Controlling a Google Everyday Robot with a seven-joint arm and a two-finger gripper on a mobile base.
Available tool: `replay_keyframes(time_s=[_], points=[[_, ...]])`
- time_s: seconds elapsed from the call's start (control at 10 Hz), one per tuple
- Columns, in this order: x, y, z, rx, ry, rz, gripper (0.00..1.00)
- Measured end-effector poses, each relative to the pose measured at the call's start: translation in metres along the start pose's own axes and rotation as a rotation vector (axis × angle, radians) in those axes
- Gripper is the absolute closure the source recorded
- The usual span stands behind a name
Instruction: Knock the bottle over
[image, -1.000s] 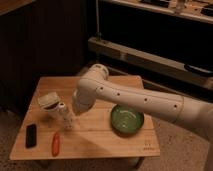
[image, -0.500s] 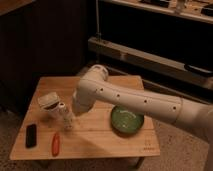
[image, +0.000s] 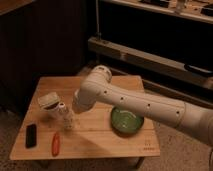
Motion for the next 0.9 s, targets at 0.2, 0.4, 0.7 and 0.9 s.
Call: replay_keyframes(time_s=[0.2,0.4,0.7,0.9], points=[[0.001,0.005,0.003,0.004,-0.013,-0.009,0.86],[0.002,0.012,0.006,0.001,-0.016,-0.014,0.86],[-0.002,0.029,0.004,-0.019,-0.031,-0.032,0.86],[-0.003,0.036,0.006,-0.021,-0.04,-0.05,0.86]])
